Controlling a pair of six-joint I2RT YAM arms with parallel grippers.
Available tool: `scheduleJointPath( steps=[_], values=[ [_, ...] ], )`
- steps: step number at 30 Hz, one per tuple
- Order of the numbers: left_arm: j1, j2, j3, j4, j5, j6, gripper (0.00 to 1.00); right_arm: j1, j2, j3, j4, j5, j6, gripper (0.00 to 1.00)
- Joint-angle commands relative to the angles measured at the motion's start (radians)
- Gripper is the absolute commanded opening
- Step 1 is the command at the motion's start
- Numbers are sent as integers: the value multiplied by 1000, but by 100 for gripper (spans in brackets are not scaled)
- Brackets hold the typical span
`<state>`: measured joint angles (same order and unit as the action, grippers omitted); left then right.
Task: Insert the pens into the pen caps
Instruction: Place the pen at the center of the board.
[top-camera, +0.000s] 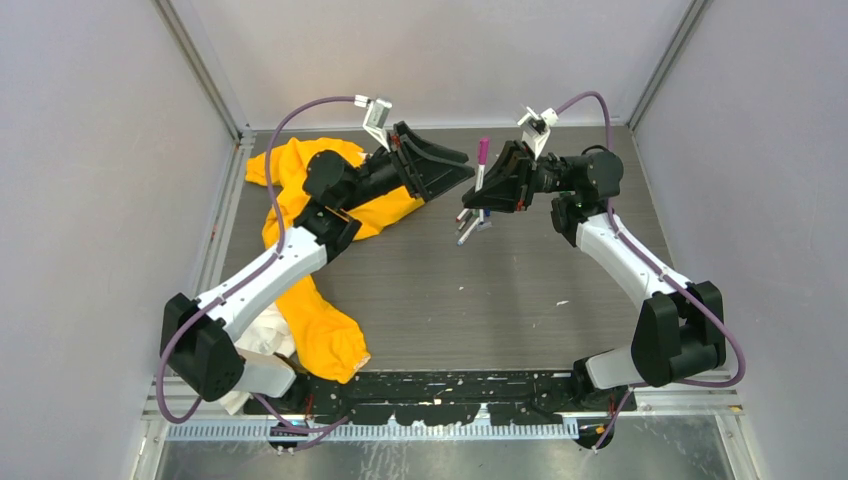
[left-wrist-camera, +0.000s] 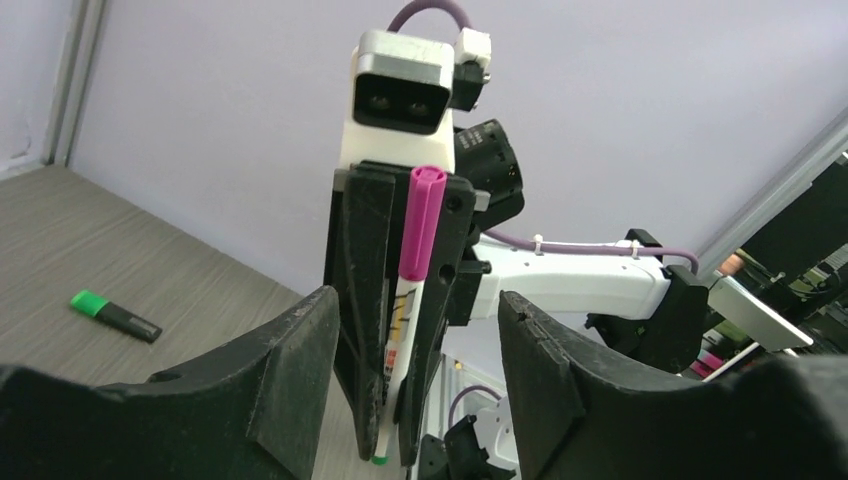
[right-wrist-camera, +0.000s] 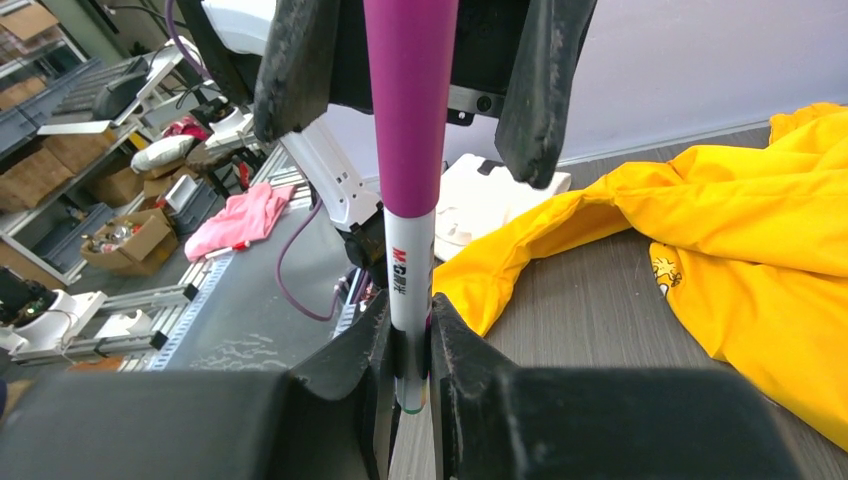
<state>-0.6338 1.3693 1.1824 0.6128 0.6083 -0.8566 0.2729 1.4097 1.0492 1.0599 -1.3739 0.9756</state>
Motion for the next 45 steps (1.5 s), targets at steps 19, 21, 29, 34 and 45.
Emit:
scheduleJointPath(
  steps=[19,21,29,34,45],
  values=[
    [-1,122,148,206,37,-104,46,23,-25,-15,27,-10,-3,1],
    [-1,127,152,206,44,-107,45,24,-25,-14,19,-7,-7,1],
    [-9,149,170,200,86,-113,38,23,-15,-4,-21,-1,-19,1],
    [-11,154,169,176,116,-97,3,23,-10,6,-39,2,-20,1],
    [-146,-2,130,-456,-322,327,0,-93,-23,243,-1103,346,-681,1]
  ],
)
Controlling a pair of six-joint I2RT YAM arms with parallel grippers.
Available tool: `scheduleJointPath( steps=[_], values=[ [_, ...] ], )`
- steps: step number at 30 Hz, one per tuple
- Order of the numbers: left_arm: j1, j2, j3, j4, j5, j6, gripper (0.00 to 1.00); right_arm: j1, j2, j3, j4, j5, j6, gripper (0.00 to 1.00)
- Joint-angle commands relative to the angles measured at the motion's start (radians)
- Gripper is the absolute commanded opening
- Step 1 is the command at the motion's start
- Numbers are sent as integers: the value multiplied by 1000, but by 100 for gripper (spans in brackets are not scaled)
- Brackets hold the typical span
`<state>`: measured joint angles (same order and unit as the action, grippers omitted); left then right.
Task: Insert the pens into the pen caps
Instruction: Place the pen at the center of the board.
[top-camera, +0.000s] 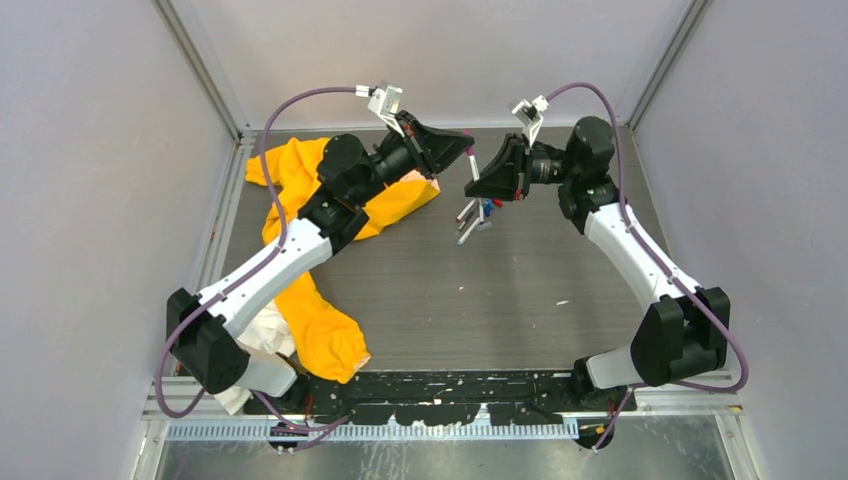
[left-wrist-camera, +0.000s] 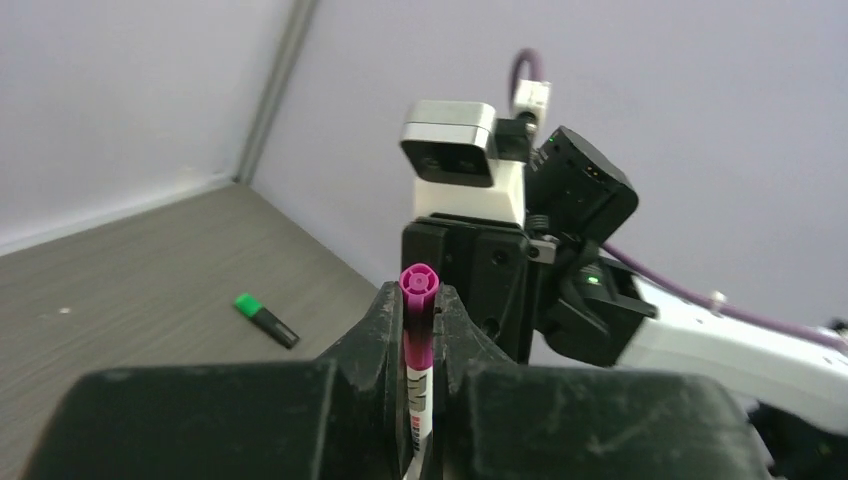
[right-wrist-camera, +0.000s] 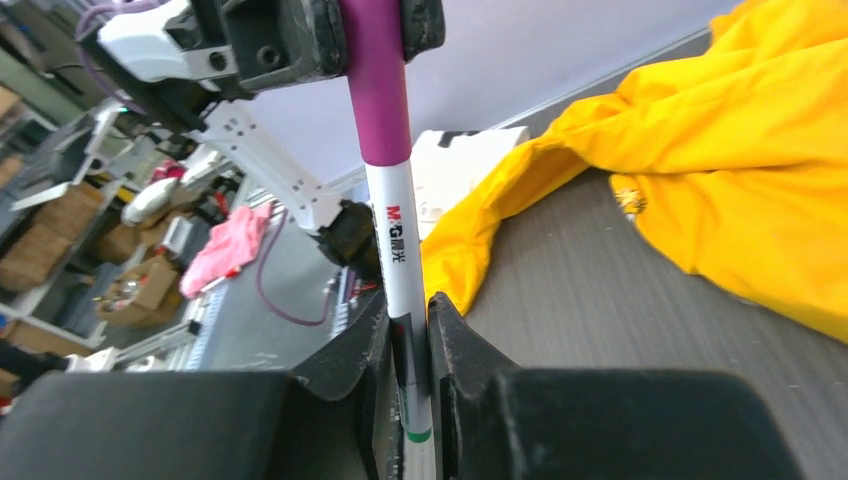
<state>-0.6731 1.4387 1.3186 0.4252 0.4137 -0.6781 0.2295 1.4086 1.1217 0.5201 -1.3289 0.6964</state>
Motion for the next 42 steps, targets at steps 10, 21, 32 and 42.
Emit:
scheduleJointPath(
  steps=[10,21,32,42],
  values=[
    [-175,-26,-58,-179,-244,90,0,-37,-18,103,-366,237,-284,1],
    [23,-175,-155,-115,-214,-26,59,-130,-96,-20,-824,216,-698,1],
    [106,-225,-352,-261,-176,10,66,-256,-26,-158,-1004,821,-796,10],
    [107,-139,-399,-256,-163,-63,64,-282,353,82,-1050,981,-836,19]
  ],
)
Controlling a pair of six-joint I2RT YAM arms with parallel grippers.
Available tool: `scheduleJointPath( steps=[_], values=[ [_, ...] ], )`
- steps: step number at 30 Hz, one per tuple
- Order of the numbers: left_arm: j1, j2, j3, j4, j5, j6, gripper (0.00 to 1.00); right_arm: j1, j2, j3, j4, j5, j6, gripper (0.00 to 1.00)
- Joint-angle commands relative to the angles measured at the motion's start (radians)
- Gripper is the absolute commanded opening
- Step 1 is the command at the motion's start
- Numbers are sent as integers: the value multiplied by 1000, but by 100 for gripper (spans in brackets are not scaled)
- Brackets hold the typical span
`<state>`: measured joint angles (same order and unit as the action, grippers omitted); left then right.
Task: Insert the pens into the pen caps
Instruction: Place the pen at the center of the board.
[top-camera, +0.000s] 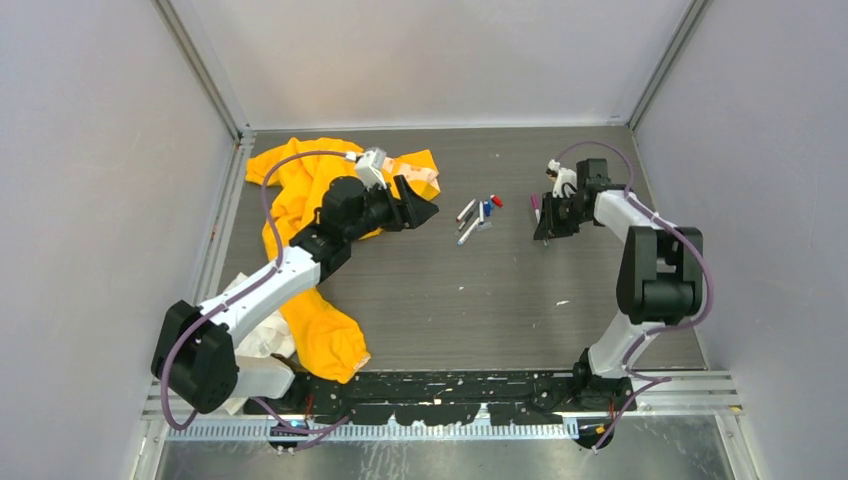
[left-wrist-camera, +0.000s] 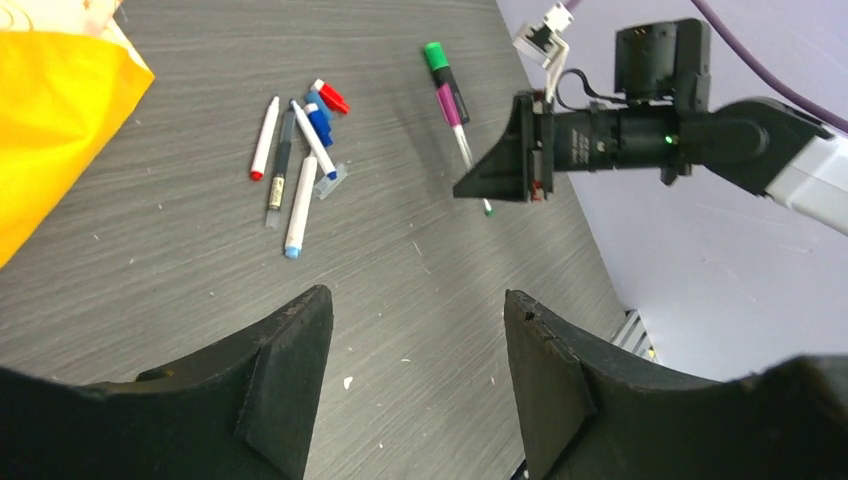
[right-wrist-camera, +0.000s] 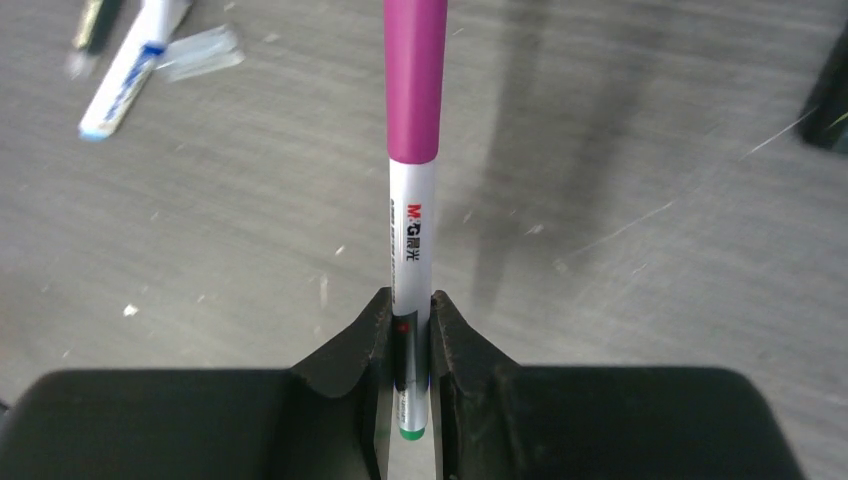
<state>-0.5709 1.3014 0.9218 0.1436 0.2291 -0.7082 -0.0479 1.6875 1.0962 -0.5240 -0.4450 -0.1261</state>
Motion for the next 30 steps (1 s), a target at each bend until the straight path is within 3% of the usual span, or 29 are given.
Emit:
scheduleJointPath(
  steps=[1,9,14,17,24,30],
  values=[
    [5,0,-7,25,19,-37,64,-4,89,114,20,124,-7,21],
    [5,60,-11,1,25,-63,63,-7,238,234,51,224,16,35],
    [5,108,28,-57,37,-40,61,-16,216,251,43,211,8,41],
    [4,166,75,-114,41,23,58,-39,119,214,52,115,3,45],
    [-70,378,284,-309,-39,246,57,-71,-89,112,14,-288,-62,49],
    [-141,579,545,-501,-195,383,52,-95,-124,81,-18,-383,-71,49]
  ],
)
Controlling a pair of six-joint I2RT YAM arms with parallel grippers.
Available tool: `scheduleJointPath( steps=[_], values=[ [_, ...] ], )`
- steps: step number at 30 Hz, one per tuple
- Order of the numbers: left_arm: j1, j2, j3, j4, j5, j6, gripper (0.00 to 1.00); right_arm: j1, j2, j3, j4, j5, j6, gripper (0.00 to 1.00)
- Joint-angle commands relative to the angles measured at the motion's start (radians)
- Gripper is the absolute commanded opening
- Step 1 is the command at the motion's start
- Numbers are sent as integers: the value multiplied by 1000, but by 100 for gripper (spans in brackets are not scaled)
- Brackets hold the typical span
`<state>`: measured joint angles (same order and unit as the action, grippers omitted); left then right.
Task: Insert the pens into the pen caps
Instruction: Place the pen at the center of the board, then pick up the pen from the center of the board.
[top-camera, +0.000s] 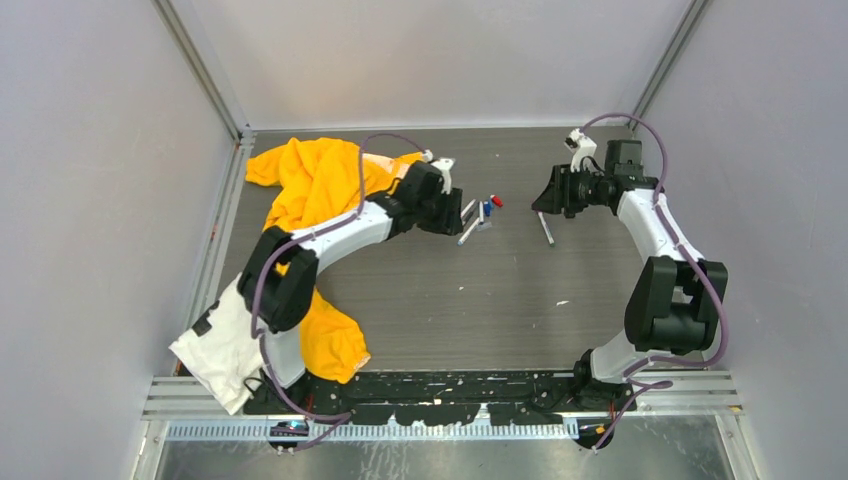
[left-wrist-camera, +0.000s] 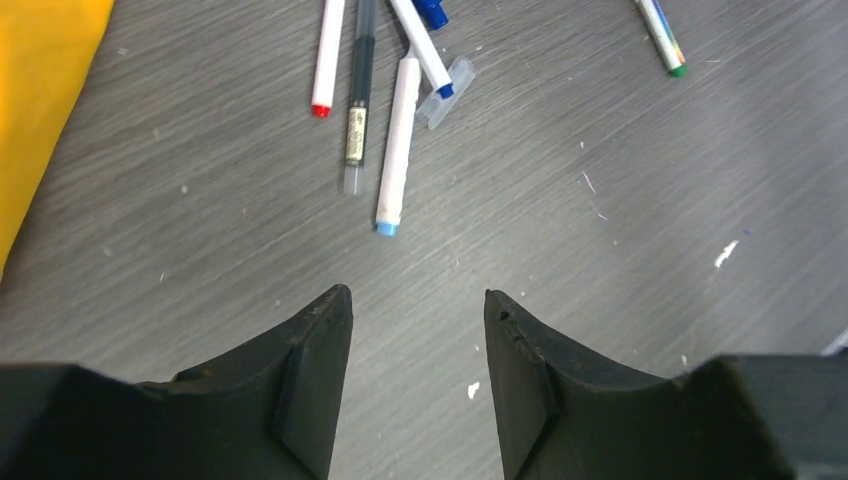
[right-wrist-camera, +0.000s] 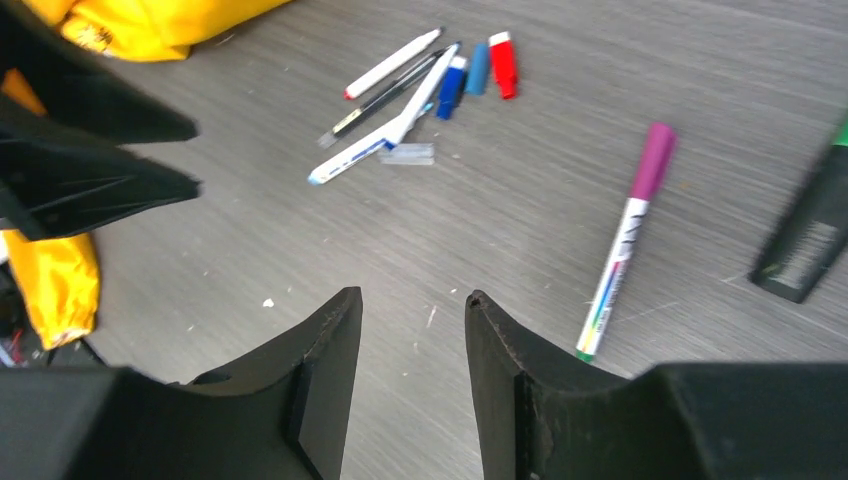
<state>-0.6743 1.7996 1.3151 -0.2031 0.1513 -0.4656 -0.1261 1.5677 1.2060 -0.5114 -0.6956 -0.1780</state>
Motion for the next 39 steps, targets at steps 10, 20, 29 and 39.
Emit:
scheduleJointPath(
  steps=[10,20,29,39],
  values=[
    [-75,360,526,-375,-142,193,37,-57,4,-73,32,-164,31,49],
    [-91,522,741,-450,-100,218,27,-63,12,-90,60,-183,52,49],
    [-93,607,816,-496,-92,236,27,-67,12,-97,67,-187,56,49],
    [-97,632,815,-527,-109,237,27,-67,13,-99,70,-197,58,49]
  ],
)
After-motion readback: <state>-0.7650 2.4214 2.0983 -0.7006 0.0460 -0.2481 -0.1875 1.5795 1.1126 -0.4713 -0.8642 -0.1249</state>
